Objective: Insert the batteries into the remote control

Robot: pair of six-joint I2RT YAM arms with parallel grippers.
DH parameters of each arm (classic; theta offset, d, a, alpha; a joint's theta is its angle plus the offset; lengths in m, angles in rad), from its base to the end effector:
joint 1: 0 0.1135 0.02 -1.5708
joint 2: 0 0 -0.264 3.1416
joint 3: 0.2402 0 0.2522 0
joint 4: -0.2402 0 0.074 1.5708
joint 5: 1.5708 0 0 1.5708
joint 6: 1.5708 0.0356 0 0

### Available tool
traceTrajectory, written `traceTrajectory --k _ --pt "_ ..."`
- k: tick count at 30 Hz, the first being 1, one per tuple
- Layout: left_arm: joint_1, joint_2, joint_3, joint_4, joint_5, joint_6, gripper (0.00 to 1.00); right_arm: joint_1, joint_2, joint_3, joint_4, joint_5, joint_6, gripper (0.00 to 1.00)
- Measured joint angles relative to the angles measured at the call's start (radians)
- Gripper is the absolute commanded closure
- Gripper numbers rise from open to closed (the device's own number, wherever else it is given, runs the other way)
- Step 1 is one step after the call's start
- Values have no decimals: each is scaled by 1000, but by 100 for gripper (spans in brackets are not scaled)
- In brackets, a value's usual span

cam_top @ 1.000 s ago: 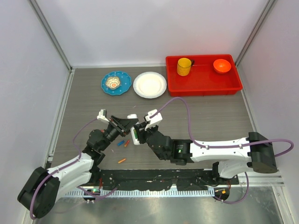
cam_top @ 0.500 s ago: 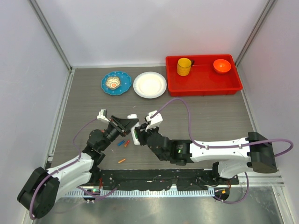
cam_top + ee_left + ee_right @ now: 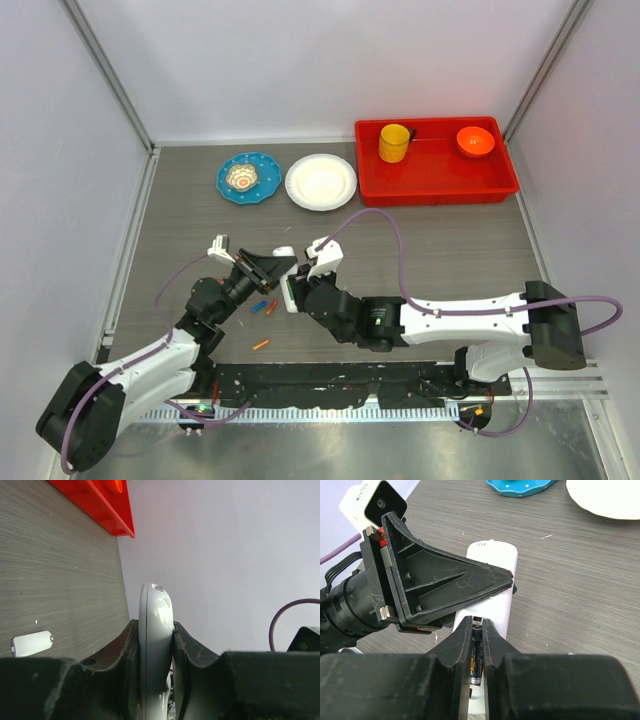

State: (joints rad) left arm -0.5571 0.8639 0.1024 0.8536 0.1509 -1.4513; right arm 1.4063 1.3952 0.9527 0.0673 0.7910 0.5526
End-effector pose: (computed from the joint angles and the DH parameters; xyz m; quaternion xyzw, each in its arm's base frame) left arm 0.1465 -0.0976 0.1987 -0.2403 0.6299 -0.6489 0.3526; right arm 0.0762 0.3047 0.2865 -0.1184 0.7841 0.2536 0.5539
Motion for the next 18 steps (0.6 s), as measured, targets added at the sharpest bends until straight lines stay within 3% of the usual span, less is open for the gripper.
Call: traceTrajectory --k 18 --pt "0 -11 0 -10 -3 15 100 0 6 36 -70 16 34 78"
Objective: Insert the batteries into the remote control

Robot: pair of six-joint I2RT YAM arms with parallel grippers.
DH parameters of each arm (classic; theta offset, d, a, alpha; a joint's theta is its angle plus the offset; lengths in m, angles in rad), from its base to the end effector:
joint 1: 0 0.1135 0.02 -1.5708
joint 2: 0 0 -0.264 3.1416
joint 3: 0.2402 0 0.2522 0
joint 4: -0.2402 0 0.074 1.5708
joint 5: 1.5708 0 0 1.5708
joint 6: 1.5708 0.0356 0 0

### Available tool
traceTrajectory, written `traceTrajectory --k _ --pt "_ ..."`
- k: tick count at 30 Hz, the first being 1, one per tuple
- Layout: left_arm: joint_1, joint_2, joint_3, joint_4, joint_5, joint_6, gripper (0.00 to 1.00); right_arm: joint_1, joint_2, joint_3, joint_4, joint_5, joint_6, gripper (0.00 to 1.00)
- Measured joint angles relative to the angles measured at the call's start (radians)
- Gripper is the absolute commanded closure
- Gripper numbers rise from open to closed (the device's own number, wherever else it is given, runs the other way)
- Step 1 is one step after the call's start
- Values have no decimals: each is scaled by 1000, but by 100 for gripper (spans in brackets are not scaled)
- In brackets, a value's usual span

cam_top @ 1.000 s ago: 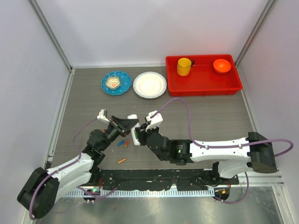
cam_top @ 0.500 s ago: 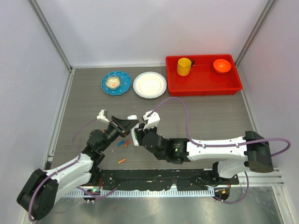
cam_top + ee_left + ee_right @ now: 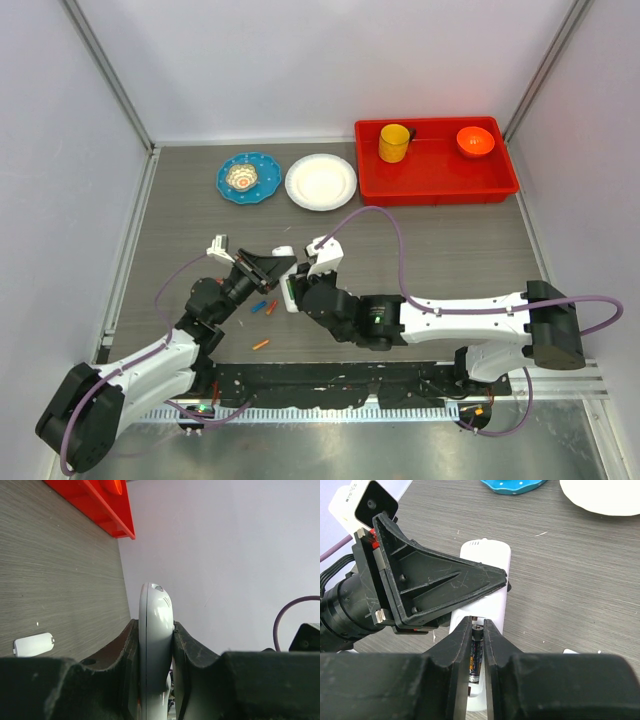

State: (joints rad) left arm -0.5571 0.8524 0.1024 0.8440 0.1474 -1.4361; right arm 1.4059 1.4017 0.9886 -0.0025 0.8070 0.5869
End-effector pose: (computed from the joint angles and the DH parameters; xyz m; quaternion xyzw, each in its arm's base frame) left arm 0.1459 -0.0970 0.1994 -0.2363 0.6307 -0.6462 0.3590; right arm 0.0769 0.3058 0.2905 -0.1101 0.7921 0.2429 0.5490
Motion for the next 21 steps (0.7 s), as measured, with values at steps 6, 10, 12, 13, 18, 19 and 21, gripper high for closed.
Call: traceTrajectory --k 6,10,12,13,18,19,21 --pt "2 1 0 0 -23 1 100 3 0 6 -35 4 0 68" --pt "2 2 0 1 -31 1 100 5 4 7 -53 7 1 66" --pt "2 5 0 1 -32 1 100 5 6 9 -56 10 0 65" --pt "2 5 0 1 -32 1 100 5 6 10 -59 11 0 64" --pt "3 5 0 6 -35 1 100 5 7 27 -88 13 -1 58" --pt "3 5 0 8 -35 1 100 5 9 34 -99 14 -1 56" --pt "3 5 0 13 -37 0 100 5 16 51 -111 13 -2 52"
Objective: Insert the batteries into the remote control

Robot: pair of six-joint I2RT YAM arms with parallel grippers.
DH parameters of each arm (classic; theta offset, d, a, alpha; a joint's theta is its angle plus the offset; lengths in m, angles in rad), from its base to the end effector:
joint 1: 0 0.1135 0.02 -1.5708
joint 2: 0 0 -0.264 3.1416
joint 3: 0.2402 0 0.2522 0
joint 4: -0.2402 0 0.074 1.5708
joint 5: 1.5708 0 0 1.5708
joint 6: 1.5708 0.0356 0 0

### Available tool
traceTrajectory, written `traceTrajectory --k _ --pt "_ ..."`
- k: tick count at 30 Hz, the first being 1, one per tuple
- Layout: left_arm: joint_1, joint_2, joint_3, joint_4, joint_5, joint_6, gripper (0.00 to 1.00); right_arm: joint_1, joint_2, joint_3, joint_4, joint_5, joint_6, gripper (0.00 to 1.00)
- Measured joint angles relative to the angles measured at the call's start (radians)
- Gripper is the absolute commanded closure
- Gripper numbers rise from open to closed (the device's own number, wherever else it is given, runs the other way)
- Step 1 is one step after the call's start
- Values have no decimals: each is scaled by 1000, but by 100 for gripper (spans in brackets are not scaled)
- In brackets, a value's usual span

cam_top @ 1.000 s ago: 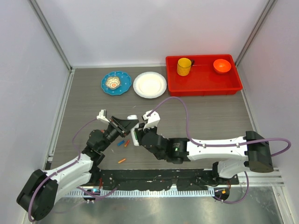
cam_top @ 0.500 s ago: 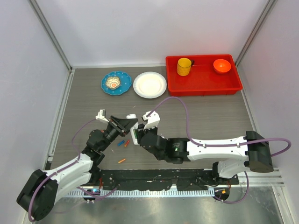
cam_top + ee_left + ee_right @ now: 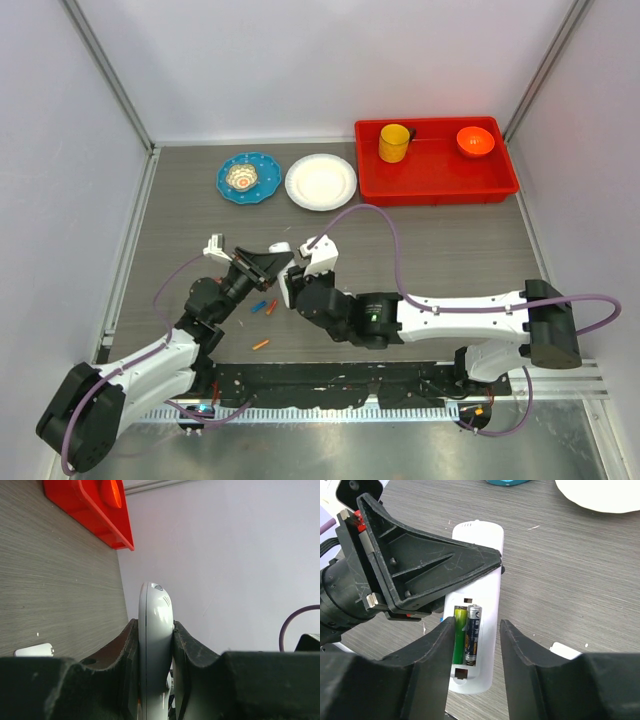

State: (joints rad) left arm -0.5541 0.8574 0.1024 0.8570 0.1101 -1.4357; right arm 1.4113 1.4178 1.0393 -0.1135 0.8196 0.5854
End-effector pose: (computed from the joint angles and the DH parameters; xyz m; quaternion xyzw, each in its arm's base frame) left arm 0.1472 -0.0957 0.2001 -0.2485 0.6226 -0.6417 0.3727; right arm 0.0759 0.3081 0.2932 -0.1284 0.8029 0.2108 0.5425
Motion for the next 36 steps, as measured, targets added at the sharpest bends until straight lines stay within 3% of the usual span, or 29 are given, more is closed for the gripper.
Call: traceTrajectory --k 10,16,24,31,36 --pt "0 8 0 16 -4 0 100 1 5 31 -30 -32 -11 37" --pt "0 14 0 17 -5 4 100 1 -6 47 -75 -32 -10 34" --pt "0 31 0 24 -8 6 100 -24 -178 52 -106 -48 72 24" --pt "0 33 0 71 -11 31 100 -324 -294 -105 -51 -387 317 19" --pt "0 33 -2 117 -23 45 100 -386 -291 -204 -2 -608 445 18"
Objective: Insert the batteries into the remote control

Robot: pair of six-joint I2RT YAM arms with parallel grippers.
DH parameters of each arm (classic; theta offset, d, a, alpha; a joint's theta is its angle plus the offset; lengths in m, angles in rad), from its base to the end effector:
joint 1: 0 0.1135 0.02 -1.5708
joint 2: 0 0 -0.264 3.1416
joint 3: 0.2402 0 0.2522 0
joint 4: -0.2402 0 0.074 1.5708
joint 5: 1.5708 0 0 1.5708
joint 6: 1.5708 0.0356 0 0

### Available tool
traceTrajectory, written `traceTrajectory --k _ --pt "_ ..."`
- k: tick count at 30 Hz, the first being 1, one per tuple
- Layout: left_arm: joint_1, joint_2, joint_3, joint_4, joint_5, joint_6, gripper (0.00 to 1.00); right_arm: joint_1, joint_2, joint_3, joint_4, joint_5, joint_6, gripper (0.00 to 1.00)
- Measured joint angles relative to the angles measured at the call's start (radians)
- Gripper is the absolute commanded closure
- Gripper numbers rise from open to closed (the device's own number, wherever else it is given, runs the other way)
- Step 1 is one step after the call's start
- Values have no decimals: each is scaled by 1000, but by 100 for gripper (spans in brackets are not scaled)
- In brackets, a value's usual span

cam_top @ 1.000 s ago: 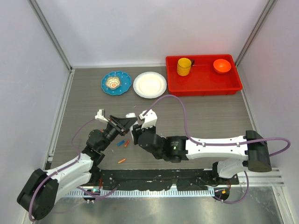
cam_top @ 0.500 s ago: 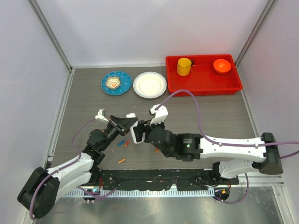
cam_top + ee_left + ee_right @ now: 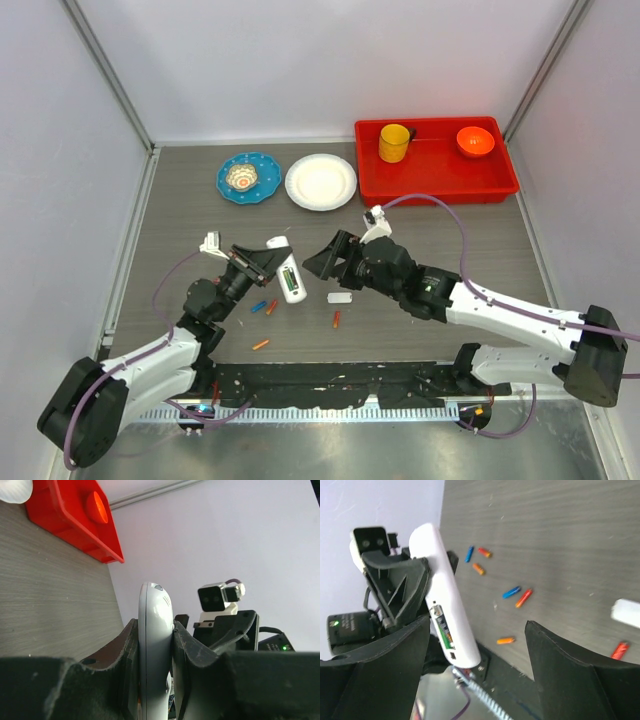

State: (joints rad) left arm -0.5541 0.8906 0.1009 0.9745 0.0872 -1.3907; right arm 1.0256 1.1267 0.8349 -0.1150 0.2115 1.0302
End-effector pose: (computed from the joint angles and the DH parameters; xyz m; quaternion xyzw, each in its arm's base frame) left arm 0.1486 -0.0956 0.2071 -0.2286 0.5968 -0.6507 0.4100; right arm 0.1404 0.2170 0.2958 0.0599 0.8306 0.4225 0.3579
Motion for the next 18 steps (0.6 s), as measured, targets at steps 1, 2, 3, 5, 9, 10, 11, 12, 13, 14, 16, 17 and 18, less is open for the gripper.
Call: traceTrajectory --k 1,2,3,5,9,10,11,12,13,14,16,17,18 --pt "0 2 0 11 -2 5 100 -7 2 -12 19 -35 24 17" --pt "0 4 0 21 -6 8 100 -15 4 -23 43 -74 47 17" --pt "0 7 0 29 -8 11 100 -24 7 -36 77 -111 71 17" --pt "0 16 0 44 -8 12 100 -43 8 -73 152 -169 119 16" --pt "0 36 0 66 -8 12 100 -89 20 -171 295 -263 227 16" --pt "0 40 0 72 -8 12 100 -97 33 -181 311 -280 245 16" --pt "0 42 0 76 -8 12 100 -101 48 -185 326 -292 260 16" --pt "0 44 0 80 -8 12 100 -104 60 -187 340 -304 270 16" --pt "0 45 0 84 -8 12 100 -104 68 -187 351 -314 281 16" --pt "0 47 0 88 -8 12 100 -104 72 -187 362 -323 288 16" --pt "0 51 0 92 -8 12 100 -104 74 -187 387 -333 301 16" --pt "0 52 0 92 -8 12 100 -104 74 -187 399 -337 306 16" --pt "0 54 0 92 -8 12 100 -104 74 -187 413 -340 311 16"
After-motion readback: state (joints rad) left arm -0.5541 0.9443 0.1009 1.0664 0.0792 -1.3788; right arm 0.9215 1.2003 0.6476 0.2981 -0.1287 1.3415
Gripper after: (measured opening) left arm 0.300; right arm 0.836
